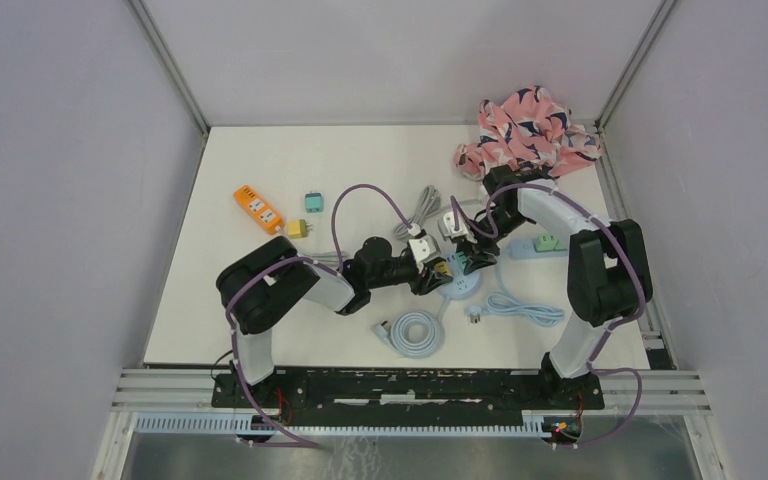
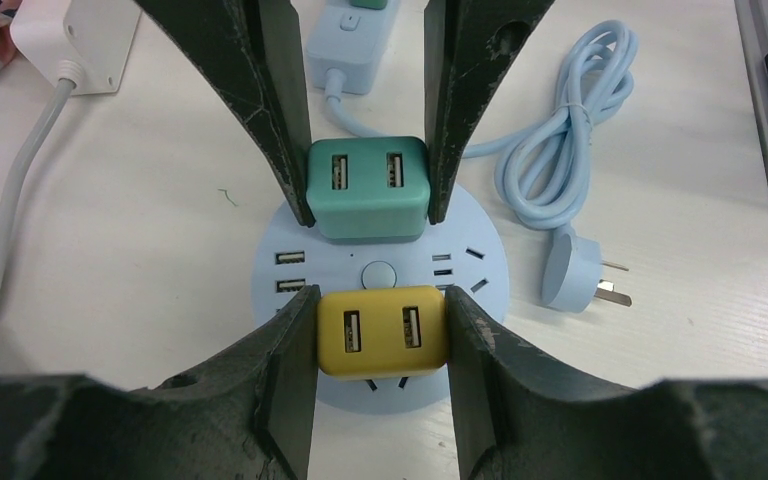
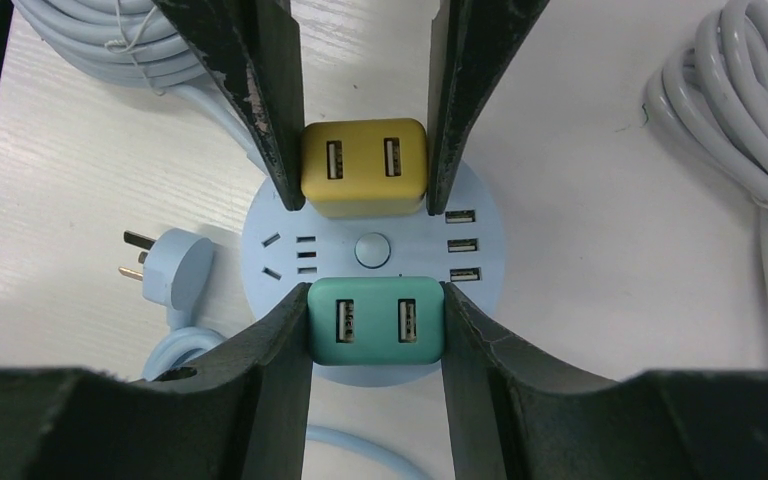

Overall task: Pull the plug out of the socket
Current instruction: Remove the plug from the socket.

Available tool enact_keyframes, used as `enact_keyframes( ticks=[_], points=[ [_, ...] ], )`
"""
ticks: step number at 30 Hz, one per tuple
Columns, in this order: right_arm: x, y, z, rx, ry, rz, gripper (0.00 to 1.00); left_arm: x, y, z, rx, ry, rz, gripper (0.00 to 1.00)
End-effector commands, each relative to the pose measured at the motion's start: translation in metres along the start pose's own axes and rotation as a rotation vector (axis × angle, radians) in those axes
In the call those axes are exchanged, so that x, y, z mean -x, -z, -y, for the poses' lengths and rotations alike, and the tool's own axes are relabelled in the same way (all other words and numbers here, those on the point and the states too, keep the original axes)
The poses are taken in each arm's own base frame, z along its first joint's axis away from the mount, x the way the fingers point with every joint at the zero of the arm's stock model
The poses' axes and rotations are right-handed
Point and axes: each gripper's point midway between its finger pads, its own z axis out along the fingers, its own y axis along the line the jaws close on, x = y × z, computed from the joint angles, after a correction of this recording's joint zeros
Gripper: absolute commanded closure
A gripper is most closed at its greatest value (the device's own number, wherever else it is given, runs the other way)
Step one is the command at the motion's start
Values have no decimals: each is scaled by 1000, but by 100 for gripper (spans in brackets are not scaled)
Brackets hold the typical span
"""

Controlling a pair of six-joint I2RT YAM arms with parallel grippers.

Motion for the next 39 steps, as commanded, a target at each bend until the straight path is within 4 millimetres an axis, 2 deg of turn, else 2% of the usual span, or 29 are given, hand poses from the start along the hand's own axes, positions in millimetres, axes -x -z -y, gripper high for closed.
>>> enact_keyframes(
  ticks=[1,6,12,15,18,21,23,26,29,33,36,39],
  points=[
    [15,12,-3,-2,145,63,100,-7,-5,6,-31,-25,-24,97],
    [38,1,-22,97,207,187,100,-8,-5,6,-34,-25,-27,97],
    [58,-3,2,0,128,197,100,-8,-5,6,-34,-24,-28,97],
    [52,6,19,-82,84,147,100,-8,-6,6,-35,-26,-28,97],
    [36,19,28,-131,41,120,100,-9,-6,7,-36,-25,-30,97],
    [22,25,14,-87,60,108,100,-9,-6,7,-38,-26,-29,97],
    [21,24,0,-33,105,124,100,-9,-5,7,-37,-26,-31,97],
    [34,19,-15,26,158,206,100,-9,-5,7,-38,-27,-30,97],
    [50,8,-20,77,167,234,100,-9,-5,7,-37,-26,-30,97],
    [72,0,-5,25,138,224,100,-10,-5,7,-39,-26,-31,97],
    [81,13,10,-61,103,223,100,-10,-5,7,-39,-26,-33,97],
    [75,30,18,-122,72,227,100,-11,-6,8,-41,-27,-33,97]
  ],
)
